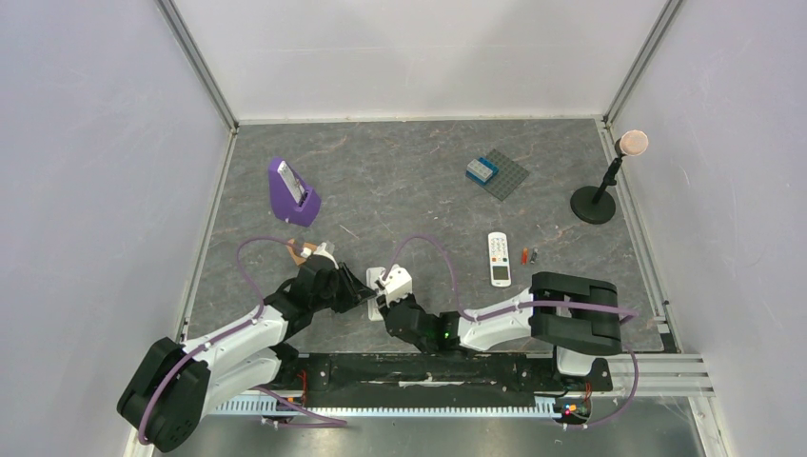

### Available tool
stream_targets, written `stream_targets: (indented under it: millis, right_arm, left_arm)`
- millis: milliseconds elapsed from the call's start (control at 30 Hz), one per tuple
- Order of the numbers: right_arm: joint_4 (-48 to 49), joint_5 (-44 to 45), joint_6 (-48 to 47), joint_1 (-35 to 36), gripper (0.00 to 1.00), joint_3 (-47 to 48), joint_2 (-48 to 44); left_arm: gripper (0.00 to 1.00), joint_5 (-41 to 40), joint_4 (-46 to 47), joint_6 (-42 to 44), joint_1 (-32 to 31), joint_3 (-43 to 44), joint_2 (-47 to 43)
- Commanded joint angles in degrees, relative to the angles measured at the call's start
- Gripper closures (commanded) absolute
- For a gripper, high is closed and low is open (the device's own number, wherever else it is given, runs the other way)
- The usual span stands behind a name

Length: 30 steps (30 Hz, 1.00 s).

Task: Load the batteries into the remote control

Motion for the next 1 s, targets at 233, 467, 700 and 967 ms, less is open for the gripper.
stream_targets:
  millis: [233,467,700,967]
  right_arm:
    - [-10.0,13.2,5.3,-1.4,0.82,0.2,5.6]
    - [-16.2,13.1,8.7,-1.9,0.83,3.6,8.2]
    - [-21.2,9.5,12.9,-4.3,0.83,5.6,9.7]
    - [-27.6,0.2,17.0,-8.6,0.84,8.7,11.4]
  left_arm:
    - [0.79,-2.0,-2.5,-0.7,-0.9,-2.8,2.9]
    - [0.81,-2.0,-2.3,-0.6,-0.9,-2.9,3.0]
    - [0.83,-2.0,-1.9,-0.7,-0.9,-3.0,3.2]
    - [0.86,-1.7,-1.1,-0.7,-0.9,-3.3,4.1]
